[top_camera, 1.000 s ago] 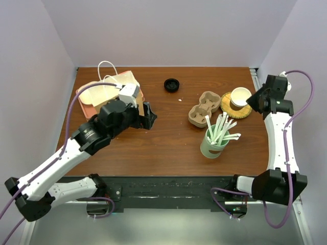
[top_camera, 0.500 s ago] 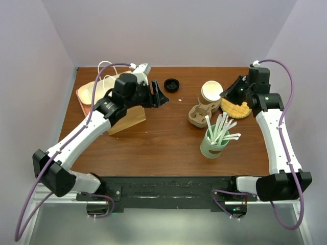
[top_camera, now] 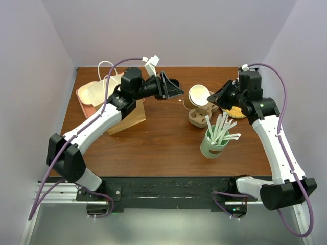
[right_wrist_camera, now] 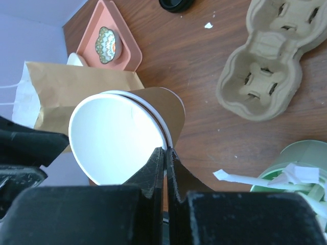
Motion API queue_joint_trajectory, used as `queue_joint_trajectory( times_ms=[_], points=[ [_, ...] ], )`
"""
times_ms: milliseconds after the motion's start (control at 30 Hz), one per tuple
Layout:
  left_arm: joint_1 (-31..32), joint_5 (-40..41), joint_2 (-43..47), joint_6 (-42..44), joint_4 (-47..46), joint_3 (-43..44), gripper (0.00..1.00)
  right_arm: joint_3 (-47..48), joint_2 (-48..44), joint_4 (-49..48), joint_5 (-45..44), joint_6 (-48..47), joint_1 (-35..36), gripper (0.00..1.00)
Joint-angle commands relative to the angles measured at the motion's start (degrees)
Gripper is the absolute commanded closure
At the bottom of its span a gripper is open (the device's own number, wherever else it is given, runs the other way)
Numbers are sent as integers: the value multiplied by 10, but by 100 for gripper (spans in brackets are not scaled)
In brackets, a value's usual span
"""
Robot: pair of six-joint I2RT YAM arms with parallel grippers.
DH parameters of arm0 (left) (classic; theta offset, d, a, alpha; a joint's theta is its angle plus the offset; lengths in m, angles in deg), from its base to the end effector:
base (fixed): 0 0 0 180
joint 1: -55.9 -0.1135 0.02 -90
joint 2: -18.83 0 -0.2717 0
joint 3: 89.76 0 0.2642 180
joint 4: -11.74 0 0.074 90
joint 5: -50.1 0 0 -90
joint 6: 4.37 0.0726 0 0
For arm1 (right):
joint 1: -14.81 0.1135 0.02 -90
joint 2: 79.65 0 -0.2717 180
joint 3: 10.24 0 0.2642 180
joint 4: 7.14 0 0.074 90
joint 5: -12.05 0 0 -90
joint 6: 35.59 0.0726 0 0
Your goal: Pack the takeout coffee
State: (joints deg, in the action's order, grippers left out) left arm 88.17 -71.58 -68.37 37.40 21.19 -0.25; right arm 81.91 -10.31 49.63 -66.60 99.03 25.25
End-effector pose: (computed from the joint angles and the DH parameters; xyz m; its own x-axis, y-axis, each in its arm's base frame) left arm 0.3225 -0.2487 0.3786 -0.7375 -0.2849 -0.6123 0.5178 0.3435 -0.7835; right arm 0.2807 0.0663 0.3891 -0.6286 0.5844 -0.5132 0.1452 0.7364 0.6608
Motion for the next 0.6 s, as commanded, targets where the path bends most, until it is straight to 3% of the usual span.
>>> queue_joint_trajectory(
  times_ms=[0,567],
  points=[
    [2,-35,-13,-38,-59,17,51,-6,-10,-24,1,22,11,100],
    [30,-23,-34,-37,-62,7,66,-14,-10,-33,-6,31,26,100]
  ],
)
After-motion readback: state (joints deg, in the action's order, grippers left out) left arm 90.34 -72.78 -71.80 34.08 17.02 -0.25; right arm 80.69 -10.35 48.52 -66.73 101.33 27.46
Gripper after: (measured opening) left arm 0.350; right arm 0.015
